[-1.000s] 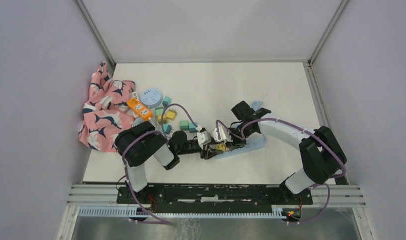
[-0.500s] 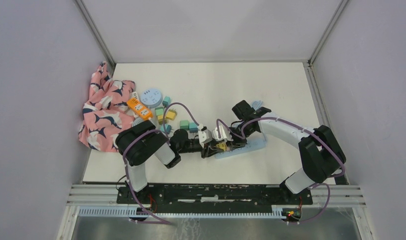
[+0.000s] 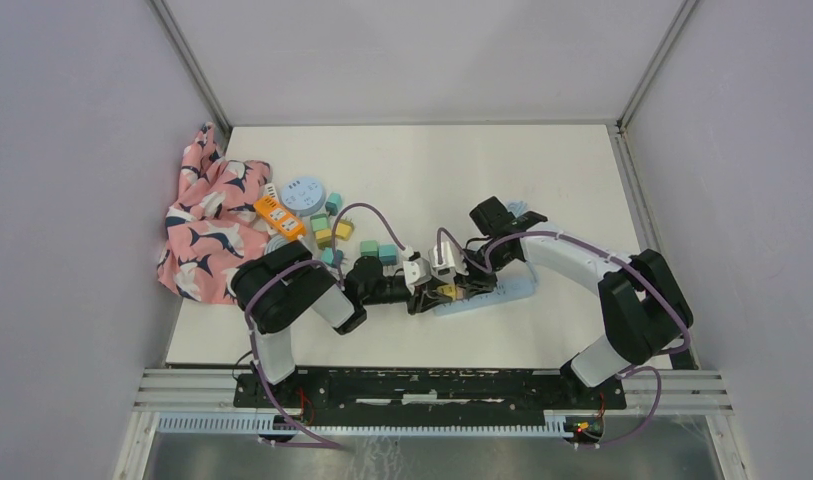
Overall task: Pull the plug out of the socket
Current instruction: Remove the plug from the socket.
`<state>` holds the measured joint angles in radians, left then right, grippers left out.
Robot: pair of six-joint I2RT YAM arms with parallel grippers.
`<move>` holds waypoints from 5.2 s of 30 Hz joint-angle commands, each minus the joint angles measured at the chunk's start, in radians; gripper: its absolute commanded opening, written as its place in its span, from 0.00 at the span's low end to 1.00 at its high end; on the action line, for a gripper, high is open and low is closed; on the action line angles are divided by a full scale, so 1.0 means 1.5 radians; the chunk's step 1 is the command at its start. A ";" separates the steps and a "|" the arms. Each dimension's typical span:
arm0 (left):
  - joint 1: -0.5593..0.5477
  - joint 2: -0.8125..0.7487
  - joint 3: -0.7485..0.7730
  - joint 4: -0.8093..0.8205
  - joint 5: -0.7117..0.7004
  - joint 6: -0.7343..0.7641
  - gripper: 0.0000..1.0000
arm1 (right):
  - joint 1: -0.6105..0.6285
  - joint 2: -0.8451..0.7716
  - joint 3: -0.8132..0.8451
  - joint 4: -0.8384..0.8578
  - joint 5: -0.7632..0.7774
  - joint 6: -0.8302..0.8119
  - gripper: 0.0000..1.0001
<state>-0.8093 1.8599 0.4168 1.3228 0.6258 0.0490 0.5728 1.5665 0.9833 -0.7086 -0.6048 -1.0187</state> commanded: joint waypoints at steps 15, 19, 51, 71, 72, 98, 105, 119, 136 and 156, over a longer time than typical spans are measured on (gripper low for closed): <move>-0.015 -0.003 0.013 -0.045 -0.033 0.040 0.03 | 0.017 -0.017 0.035 0.067 -0.039 0.064 0.00; -0.015 -0.003 0.011 -0.043 -0.035 0.039 0.03 | -0.024 -0.014 0.035 0.036 -0.020 0.023 0.00; -0.014 -0.006 0.008 -0.041 -0.039 0.040 0.03 | -0.003 -0.002 0.039 -0.079 -0.128 -0.117 0.00; -0.014 -0.008 0.008 -0.041 -0.041 0.041 0.03 | -0.037 -0.021 0.031 -0.120 -0.178 -0.170 0.00; -0.014 -0.008 0.007 -0.041 -0.041 0.041 0.03 | -0.023 -0.019 0.029 -0.106 -0.176 -0.153 0.00; -0.014 -0.007 0.009 -0.042 -0.040 0.040 0.03 | -0.003 -0.036 0.040 0.011 -0.209 0.033 0.00; -0.013 -0.007 0.010 -0.046 -0.037 0.041 0.03 | -0.065 -0.038 0.041 -0.004 -0.152 0.009 0.00; -0.014 -0.006 0.011 -0.047 -0.038 0.041 0.03 | -0.010 -0.042 0.057 -0.035 -0.196 -0.007 0.00; -0.014 -0.007 0.010 -0.045 -0.038 0.041 0.03 | -0.051 -0.062 0.051 -0.111 -0.226 -0.113 0.00; -0.014 -0.006 0.012 -0.049 -0.035 0.042 0.03 | -0.075 -0.074 0.047 -0.097 -0.229 -0.091 0.00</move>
<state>-0.8337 1.8431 0.4438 1.3346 0.5968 0.0753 0.4488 1.5322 1.0153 -0.8436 -0.7746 -1.1648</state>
